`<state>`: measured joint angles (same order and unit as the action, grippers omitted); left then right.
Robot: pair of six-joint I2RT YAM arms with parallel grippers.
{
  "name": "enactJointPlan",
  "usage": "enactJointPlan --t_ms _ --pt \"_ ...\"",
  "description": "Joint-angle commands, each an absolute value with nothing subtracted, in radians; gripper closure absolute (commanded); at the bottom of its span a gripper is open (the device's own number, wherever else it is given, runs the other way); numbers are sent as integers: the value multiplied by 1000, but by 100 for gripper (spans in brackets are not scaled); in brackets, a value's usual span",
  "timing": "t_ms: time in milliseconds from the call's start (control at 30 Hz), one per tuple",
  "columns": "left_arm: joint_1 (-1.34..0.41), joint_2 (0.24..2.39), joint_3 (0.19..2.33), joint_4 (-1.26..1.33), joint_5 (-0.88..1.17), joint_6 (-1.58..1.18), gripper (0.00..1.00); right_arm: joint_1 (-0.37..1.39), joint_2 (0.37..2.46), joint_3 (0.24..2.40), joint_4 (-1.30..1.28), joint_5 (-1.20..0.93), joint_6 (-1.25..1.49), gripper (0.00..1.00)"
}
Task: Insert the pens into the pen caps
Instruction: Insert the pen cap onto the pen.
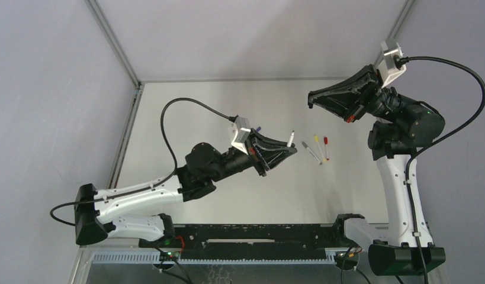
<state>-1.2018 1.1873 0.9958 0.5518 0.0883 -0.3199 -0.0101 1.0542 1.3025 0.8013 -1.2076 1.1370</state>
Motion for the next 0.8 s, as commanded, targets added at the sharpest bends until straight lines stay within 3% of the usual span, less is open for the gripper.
enactJointPlan --t_ms 0,767 --pt "-1219 1190 1069 581 44 -247 100 -3 1023 1277 884 -1179 1268 100" --pt "-1244 1250 1149 612 31 -244 100 66 983 1185 904 -1140 1351 100"
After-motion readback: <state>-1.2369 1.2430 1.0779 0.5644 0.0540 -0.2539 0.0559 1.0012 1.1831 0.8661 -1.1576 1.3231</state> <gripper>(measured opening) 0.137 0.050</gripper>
